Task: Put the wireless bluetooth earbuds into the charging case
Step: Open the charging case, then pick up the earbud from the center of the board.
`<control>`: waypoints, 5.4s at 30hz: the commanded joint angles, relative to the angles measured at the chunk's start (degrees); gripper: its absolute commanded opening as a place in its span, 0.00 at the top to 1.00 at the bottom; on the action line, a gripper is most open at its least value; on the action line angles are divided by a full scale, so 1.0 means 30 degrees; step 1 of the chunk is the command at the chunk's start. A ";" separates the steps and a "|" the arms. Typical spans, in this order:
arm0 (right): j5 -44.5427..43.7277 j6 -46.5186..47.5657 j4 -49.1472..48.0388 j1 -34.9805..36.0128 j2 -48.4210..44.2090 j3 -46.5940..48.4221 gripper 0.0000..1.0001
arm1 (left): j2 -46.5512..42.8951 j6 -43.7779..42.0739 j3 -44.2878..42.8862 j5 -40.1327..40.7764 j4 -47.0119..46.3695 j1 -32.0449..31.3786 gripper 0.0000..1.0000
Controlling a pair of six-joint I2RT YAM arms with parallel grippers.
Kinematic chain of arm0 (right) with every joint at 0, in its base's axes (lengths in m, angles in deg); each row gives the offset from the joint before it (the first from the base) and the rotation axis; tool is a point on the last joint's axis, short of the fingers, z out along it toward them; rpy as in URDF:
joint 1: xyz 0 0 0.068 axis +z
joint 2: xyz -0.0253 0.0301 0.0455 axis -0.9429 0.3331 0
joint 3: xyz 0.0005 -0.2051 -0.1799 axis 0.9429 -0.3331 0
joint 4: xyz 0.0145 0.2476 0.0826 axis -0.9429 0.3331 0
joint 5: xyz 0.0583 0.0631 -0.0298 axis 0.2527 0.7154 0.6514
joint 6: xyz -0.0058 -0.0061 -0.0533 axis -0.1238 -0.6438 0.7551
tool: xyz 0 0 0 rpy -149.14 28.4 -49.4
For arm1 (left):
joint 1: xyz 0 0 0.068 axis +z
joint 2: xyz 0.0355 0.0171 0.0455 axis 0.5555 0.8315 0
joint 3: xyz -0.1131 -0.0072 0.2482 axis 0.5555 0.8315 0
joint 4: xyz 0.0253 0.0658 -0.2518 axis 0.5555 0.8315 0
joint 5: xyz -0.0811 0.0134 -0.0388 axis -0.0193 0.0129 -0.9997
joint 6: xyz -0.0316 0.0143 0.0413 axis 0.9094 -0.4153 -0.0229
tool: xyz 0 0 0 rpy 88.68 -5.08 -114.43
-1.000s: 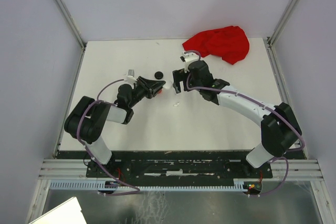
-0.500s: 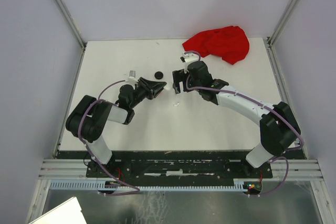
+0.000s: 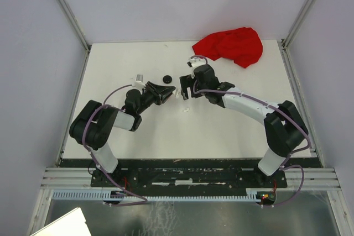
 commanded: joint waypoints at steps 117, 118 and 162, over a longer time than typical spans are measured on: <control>-0.2824 0.2014 0.7578 -0.1204 0.8550 1.0973 0.21 | -0.1661 0.1106 0.2791 -0.1011 -0.3344 0.3833 0.97; -0.2366 0.1893 0.7828 -0.1203 0.8626 1.1173 0.22 | -0.1694 0.1106 0.2822 -0.1008 -0.3331 0.3861 0.97; 0.0475 -0.0886 1.2250 -0.0786 1.3954 1.7338 0.46 | -0.1193 0.1340 0.2654 -0.1213 -0.3725 0.3827 0.97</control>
